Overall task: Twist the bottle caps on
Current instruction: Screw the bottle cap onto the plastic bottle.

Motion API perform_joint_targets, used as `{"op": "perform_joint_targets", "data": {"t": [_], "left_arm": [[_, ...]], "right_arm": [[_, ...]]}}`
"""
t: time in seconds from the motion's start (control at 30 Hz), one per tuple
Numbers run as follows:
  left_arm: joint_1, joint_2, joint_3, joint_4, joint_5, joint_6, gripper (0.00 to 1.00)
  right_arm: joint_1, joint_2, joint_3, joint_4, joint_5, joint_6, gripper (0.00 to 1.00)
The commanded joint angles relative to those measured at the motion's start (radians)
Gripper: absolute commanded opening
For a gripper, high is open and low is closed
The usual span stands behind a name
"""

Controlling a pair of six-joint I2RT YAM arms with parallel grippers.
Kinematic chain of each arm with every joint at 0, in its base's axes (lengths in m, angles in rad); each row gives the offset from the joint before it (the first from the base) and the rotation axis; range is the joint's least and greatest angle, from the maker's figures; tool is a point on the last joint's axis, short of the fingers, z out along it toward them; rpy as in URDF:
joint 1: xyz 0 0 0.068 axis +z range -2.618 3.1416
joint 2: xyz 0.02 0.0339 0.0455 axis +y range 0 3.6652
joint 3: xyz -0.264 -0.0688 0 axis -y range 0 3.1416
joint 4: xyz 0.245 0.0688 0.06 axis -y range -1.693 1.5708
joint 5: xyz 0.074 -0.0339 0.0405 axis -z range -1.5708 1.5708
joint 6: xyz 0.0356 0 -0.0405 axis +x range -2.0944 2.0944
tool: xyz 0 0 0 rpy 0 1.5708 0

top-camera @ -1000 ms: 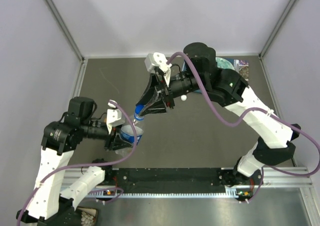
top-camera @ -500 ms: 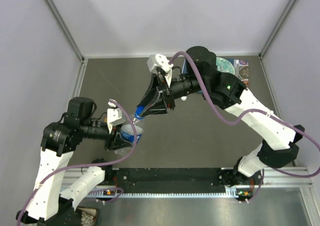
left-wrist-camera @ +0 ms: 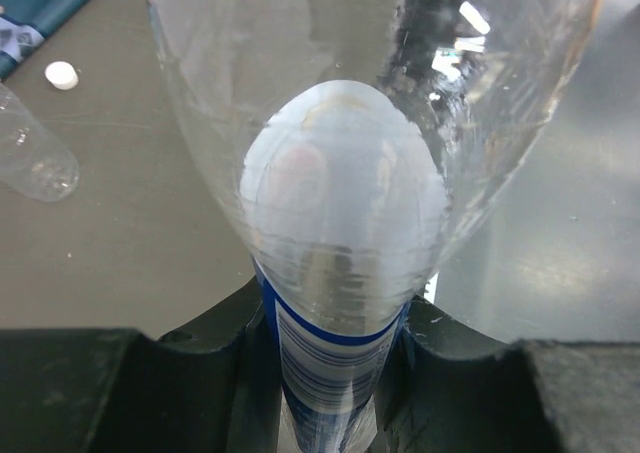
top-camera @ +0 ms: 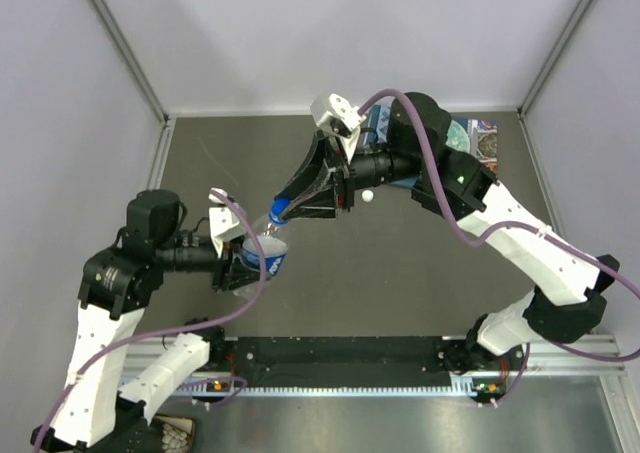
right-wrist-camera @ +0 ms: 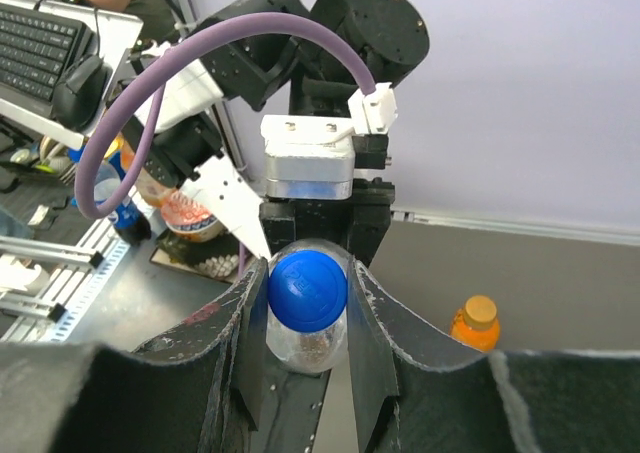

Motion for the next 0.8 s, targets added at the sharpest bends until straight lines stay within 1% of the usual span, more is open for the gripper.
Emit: {"op": "perform_joint_targets", "data": {"t": [0.0, 0.13, 0.27, 0.37, 0.57, 0.77], "left_arm": [[0.002, 0.004, 0.048, 0.193, 0.010, -0.091, 0.04], [0.002, 0.025, 0.068, 0.177, 0.008, -0.077, 0.03], [0.002, 0.018, 0.057, 0.199, -0.053, -0.084, 0.03], [0.002, 0.028, 0.060, 0.197, -0.101, -0.083, 0.03], [0.002, 0.038, 0.070, 0.191, -0.173, -0.077, 0.02], [0.001, 0.044, 0.068, 0.181, -0.187, -0.074, 0.02]], "right_arm": [[0.002, -0.018, -0.033, 0.038, -0.032, 0.069, 0.00], [-0.006, -0.026, -0.043, 0.035, -0.027, 0.077, 0.00], [-0.015, -0.018, -0.041, 0.009, -0.029, 0.080, 0.01], [-0.015, 0.008, -0.009, -0.074, -0.015, 0.051, 0.01], [-0.015, 0.036, 0.025, -0.166, 0.017, 0.028, 0.00], [-0.015, 0.042, 0.036, -0.167, 0.017, 0.037, 0.00]]}}
